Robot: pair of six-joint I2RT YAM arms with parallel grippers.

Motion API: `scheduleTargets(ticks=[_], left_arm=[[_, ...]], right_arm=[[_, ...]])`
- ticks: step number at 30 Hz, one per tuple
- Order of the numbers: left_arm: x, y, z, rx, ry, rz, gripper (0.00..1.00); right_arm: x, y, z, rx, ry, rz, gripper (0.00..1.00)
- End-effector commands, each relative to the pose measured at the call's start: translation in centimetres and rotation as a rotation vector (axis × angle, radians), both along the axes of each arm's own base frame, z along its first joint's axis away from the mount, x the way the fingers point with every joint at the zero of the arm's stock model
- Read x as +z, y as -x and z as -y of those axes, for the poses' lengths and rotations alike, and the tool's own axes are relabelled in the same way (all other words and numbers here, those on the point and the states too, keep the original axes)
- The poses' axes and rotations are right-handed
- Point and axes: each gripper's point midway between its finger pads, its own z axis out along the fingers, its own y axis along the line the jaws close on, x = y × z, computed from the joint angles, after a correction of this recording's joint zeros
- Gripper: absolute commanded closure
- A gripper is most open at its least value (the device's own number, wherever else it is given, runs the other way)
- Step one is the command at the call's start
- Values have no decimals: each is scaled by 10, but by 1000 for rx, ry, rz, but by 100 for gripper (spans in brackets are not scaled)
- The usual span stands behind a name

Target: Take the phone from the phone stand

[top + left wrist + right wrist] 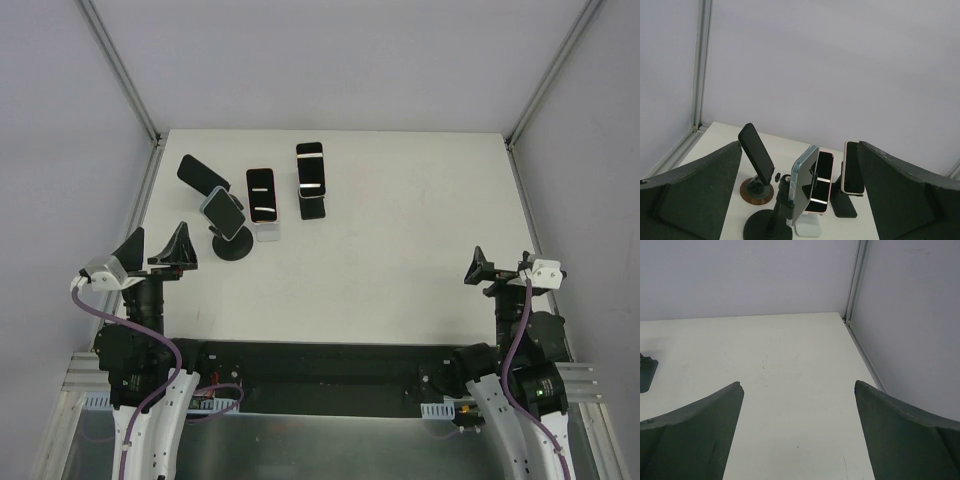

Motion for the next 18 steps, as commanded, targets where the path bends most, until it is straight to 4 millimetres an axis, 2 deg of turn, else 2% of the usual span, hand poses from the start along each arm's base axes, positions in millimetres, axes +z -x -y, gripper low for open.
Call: scheduleTargets(ticks=[1,5,8,9,10,13,14,15,16,17,18], left_arm=[[21,23,-9,37,34,117,1],[16,27,-10,35,40,107,1],[2,27,-10,34,48,54,1],[-1,27,-10,33,53,44,1],[-4,28,-10,34,56,36,1],[-12,28,-11,36,71,-2,1],[-15,28,-11,32,73,-16,1],[-15,30,-10,27,74,-16,1],[-15,30,-10,24,74,-18,1],[-17,30,-9,18,72,-25,1],[-18,32,-8,12,66,-31,1]], right_arm=[[38,34,6,20,-81,203,4],[44,34,-6,88,-95,186,4],[53,30,-28,204,-79,136,4],[48,29,-35,239,-68,94,4],[47,26,-48,303,-58,51,4],[43,14,-69,392,-64,-92,4],[30,1,-74,390,-66,-194,4],[38,1,-82,433,-72,-210,4],[37,-3,-89,457,-80,-246,4],[27,-16,-96,462,-104,-328,4],[33,-20,-99,468,-124,-338,4]])
